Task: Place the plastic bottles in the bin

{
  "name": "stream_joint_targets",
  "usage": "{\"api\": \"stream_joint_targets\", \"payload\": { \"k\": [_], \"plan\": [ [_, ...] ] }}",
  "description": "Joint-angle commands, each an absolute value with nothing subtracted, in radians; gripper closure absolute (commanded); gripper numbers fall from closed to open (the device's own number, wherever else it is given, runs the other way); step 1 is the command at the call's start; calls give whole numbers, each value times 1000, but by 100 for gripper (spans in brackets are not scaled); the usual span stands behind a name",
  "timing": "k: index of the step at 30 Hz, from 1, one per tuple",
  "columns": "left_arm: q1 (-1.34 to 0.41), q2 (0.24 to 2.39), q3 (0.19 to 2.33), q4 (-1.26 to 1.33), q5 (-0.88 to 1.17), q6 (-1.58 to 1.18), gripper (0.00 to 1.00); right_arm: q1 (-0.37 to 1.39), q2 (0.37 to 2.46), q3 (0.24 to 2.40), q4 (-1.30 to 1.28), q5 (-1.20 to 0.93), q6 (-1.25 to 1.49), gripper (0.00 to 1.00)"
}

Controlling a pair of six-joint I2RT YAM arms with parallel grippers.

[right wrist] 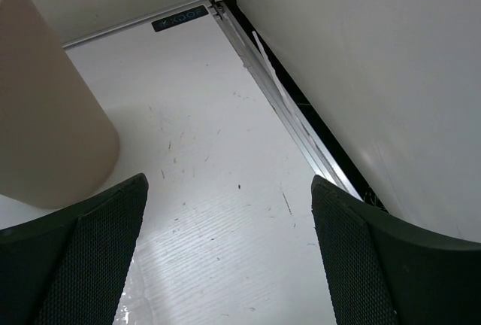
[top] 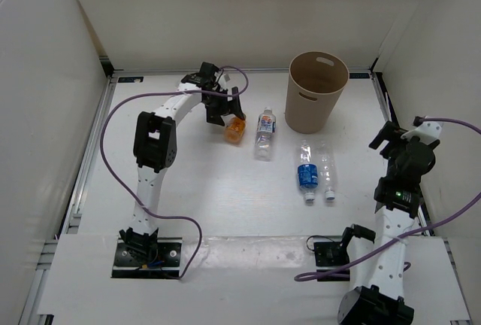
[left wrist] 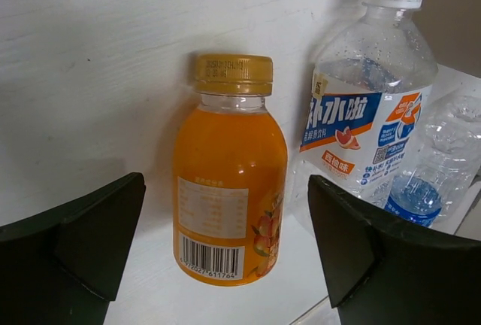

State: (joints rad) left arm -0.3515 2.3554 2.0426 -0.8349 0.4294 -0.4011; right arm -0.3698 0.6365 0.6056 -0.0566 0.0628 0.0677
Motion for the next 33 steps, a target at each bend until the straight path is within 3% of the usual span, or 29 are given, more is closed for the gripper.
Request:
{"api": "stream_joint_targets", "payload": {
  "k": [1, 7, 10, 17, 18, 24, 27, 33],
  "plan": [
    [-357, 2350, 2026, -815, 482, -416, 0, -387, 635, 634, -58, 48, 60, 10],
    [-357, 2349, 1993, -775, 532, -433, 0, -388, 630, 638, -106, 52, 60, 10],
    [-362, 2353, 1970, -746, 581, -457, 5, -385, 630, 641, -117, 51, 63, 10],
    [-345, 2342, 2021, -771, 614, -471, 33, -373, 634, 638, -118, 57, 63, 10],
    [-341, 2342, 2043, -782, 612, -472, 44, -374, 632, 638, -121, 57, 64, 10],
    [-296, 2309, 2233, -812, 574, -529, 55, -365, 627, 634, -130, 57, 74, 10],
    [-284, 2266, 2278, -717, 584, -633, 57, -362, 629, 634, -133, 69, 80, 10],
    [-304, 2282, 2331, -37, 730, -1095, 75, -353, 617, 630, -155, 89, 94, 10]
  ]
}}
